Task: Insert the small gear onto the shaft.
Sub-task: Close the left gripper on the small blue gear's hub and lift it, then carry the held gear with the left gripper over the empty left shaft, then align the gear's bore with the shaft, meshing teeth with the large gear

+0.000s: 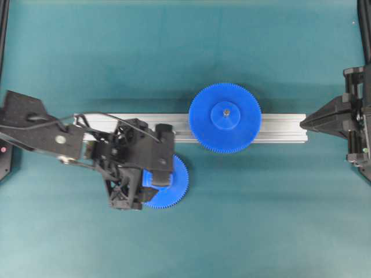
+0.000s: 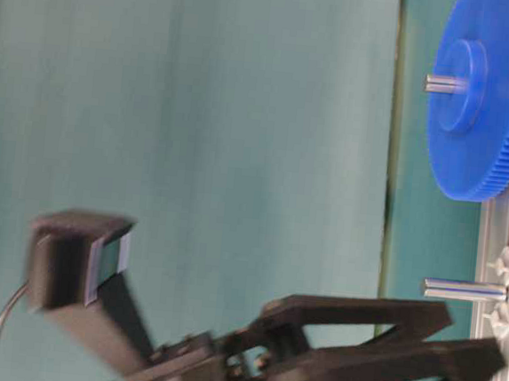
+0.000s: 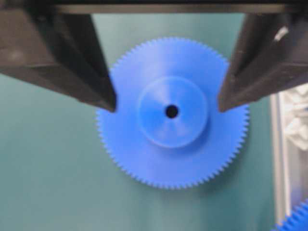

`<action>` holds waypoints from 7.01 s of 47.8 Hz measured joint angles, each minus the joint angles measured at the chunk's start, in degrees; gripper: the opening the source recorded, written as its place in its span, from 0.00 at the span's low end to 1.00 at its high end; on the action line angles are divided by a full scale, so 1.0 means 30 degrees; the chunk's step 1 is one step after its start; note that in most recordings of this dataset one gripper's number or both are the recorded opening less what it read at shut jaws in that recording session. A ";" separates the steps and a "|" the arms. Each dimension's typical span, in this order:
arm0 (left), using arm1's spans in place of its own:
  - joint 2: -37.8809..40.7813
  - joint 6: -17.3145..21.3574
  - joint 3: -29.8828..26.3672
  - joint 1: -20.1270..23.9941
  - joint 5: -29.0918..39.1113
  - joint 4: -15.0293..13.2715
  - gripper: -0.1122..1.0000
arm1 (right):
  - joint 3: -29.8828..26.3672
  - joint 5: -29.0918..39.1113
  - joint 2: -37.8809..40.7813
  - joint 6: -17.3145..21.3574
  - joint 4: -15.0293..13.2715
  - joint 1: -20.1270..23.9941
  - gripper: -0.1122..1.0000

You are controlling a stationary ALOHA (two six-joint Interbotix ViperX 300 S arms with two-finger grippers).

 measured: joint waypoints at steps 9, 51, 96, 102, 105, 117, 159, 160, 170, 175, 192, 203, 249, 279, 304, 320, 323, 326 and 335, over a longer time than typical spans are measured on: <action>0.1641 0.0029 -0.0879 0.0029 0.0732 0.0000 0.91 | 0.0000 -0.0029 0.0000 0.0000 -0.0029 0.0000 0.13; 0.3867 0.0000 -0.1670 0.0029 0.1201 0.0000 0.91 | 0.0000 0.0029 -0.0645 0.0000 -0.0059 0.0000 0.13; 0.4424 -0.0205 -0.1670 0.0205 0.1201 0.0000 0.91 | 0.0322 -0.0029 -0.1406 0.0029 -0.0059 0.0000 0.13; 0.4424 -0.0205 -0.1670 0.0205 0.1201 0.0000 0.89 | 0.0381 0.0000 -0.1523 0.0029 -0.0059 -0.0029 0.13; 0.4395 -0.0117 -0.1670 0.0205 0.1201 0.0029 0.87 | 0.0410 0.0029 -0.1523 0.0029 -0.0059 0.0000 0.13; 0.4248 -0.0029 -0.1641 0.0146 0.1201 0.0029 0.74 | 0.0439 0.0029 -0.1582 0.0029 -0.0059 -0.0029 0.13; 0.0850 0.2227 -0.4687 0.1963 0.6621 0.0029 0.74 | 0.0938 -0.0059 -0.3193 0.0029 -0.0059 -0.0469 0.13; 0.0850 0.2432 -0.4717 0.2168 0.6768 0.0029 0.74 | 0.0938 -0.0088 -0.3252 0.0029 -0.0059 -0.0469 0.13; 0.0850 0.4248 -0.4805 0.3369 0.7002 0.0029 0.74 | 0.1025 -0.0264 -0.3604 0.0029 -0.0059 -0.0527 0.13; 0.0850 0.4717 -0.4805 0.3604 0.7002 0.0029 0.74 | 0.1025 -0.0264 -0.3633 0.0029 -0.0059 -0.0498 0.13; 0.1318 0.5420 -0.4014 0.4395 0.6328 0.0029 0.74 | 0.1289 -0.0967 -0.3633 0.0029 -0.0059 -0.0586 0.13; 0.1816 0.5391 -0.3984 0.4453 0.5332 0.0059 0.74 | 0.1289 -0.1025 -0.3633 0.0029 -0.0059 -0.0762 0.13; 0.0879 0.5273 -0.2871 0.4482 0.6826 0.0029 0.74 | 0.1348 -0.1055 -0.3633 0.0029 -0.0059 -0.1025 0.13; 0.1611 0.5566 -0.3779 0.4922 0.5859 0.0029 0.74 | 0.1348 -0.1055 -0.3662 0.0029 -0.0059 -0.1055 0.13; 0.1699 0.5918 -0.3838 0.5039 0.6475 0.0029 0.74 | 0.1348 -0.1113 -0.3633 0.0029 -0.0059 -0.1055 0.13; 0.2256 0.6240 -0.4189 0.5039 0.6768 0.0029 0.74 | 0.1348 -0.1113 -0.3662 0.0029 -0.0029 -0.1055 0.13; 0.2344 0.6182 -0.4219 0.5039 0.7002 0.0029 0.74 | 0.1377 -0.1113 -0.3633 0.0029 -0.0059 -0.1055 0.13; 0.2373 0.6182 -0.4219 0.5068 0.7148 0.0029 0.74 | 0.1377 -0.1113 -0.3662 0.0029 -0.0059 -0.1055 0.13; 0.2373 0.6182 -0.4219 0.5068 0.7207 0.0029 0.74 | 0.1377 -0.1113 -0.3633 0.0029 -0.0059 -0.1055 0.13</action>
